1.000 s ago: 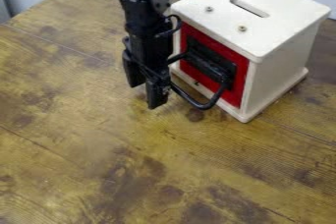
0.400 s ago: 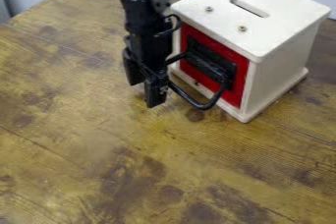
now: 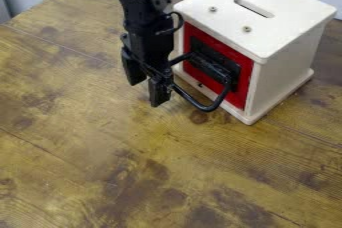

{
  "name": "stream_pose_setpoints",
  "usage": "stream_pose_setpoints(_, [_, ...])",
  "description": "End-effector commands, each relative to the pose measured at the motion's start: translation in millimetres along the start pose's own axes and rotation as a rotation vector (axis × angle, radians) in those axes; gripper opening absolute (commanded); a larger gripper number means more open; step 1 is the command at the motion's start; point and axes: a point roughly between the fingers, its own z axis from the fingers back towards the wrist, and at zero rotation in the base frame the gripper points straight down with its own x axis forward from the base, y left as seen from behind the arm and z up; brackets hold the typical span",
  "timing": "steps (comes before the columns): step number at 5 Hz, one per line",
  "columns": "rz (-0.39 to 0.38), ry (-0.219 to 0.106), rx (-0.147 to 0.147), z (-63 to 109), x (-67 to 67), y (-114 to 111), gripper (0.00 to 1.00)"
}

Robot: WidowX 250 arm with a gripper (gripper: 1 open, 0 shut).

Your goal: Close the drawer

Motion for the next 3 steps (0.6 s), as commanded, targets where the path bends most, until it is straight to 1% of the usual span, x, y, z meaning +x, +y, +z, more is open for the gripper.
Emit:
stream_pose_setpoints(1, [-0.043, -0.133, -0.016, 61.5, 27.3, -46, 1.00])
stream_pose_setpoints(2, [-0.107, -0.124, -0.011, 74.2, 27.3, -72, 1.00])
stream_pose_setpoints(3, [-0.143, -0.125, 0.019, 67.5, 28.6, -73, 1.00])
